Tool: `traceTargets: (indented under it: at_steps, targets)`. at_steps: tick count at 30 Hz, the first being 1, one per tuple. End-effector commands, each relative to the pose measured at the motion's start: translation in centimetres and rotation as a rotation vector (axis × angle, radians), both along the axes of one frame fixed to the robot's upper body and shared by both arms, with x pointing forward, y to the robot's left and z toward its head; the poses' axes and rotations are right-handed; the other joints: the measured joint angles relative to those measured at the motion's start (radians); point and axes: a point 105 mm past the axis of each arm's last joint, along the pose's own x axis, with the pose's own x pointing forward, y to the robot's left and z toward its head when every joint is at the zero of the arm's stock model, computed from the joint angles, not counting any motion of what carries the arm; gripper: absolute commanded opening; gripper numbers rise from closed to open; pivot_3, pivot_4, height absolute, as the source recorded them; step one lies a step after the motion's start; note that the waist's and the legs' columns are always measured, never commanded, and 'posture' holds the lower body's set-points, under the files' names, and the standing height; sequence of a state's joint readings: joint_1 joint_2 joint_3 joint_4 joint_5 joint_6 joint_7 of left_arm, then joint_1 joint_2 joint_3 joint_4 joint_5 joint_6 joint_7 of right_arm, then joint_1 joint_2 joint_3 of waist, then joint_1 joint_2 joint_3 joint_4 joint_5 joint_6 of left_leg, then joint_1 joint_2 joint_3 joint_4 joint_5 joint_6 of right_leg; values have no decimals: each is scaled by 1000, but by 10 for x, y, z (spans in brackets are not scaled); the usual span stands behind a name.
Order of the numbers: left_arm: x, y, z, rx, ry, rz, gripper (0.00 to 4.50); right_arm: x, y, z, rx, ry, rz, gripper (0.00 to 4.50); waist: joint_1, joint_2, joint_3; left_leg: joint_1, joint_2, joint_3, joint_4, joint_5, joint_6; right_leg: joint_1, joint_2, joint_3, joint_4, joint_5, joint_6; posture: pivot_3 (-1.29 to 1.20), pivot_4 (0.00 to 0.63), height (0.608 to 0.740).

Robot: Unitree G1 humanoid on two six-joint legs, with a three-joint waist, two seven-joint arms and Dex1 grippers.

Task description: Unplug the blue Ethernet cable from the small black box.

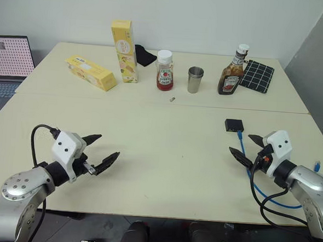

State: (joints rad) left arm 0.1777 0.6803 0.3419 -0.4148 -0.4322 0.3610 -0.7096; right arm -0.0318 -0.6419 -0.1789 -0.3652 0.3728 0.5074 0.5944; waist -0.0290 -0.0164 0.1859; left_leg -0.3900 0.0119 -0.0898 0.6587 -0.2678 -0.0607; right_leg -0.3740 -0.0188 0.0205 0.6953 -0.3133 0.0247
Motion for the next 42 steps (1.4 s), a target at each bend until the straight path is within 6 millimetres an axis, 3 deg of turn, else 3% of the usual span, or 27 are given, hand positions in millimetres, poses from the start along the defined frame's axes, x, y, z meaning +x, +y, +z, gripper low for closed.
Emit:
traceTargets:
  at_steps: [1, 16, 21, 27, 40, 42]
  targets:
    - [0, -1, 12, 6, -48, -17, 4500, 1, -6, 12, -19, -47, -19, 4461, 0, 0, 0, 0, 0, 0, 0, 0, 0, 0, 0, 0, 0, 0, 0, 0, 150, 740]
    - [3, -17, 16, -11, -13, -74, 4500, 5, -6, 2, -8, -7, -106, 4461, 0, 0, 0, 0, 0, 0, 0, 0, 0, 0, 0, 0, 0, 0, 0, 0, 150, 740]
    - [5, -39, 30, -41, -60, -199, 4500, 16, -10, -9, -1, 3, -231, 4461, 0, 0, 0, 0, 0, 0, 0, 0, 0, 0, 0, 0, 0, 0, 0, 0, 150, 740]
    - [-8, -73, 38, -100, 14, -439, 4500, 32, -18, -22, 47, 15, -412, 4461, -1, 0, 0, 0, 0, 1, -1, 0, 0, -1, 0, 1, 0, 0, 0, 0, 150, 740]
    - [-1, -91, 44, -59, 13, -557, 4500, 52, 4, -42, 114, 12, -508, 4461, -4, 1, 0, 0, -1, 3, -1, 0, 0, -2, 2, 3, 1, 0, 0, 0, 150, 740]
    - [-1, -91, 42, -56, 16, -558, 4500, 54, 4, -41, 118, 7, -520, 3919, -5, 1, 0, 0, -1, 4, -1, 0, 0, -3, 2, 3, 1, 0, 0, 0, 150, 740]
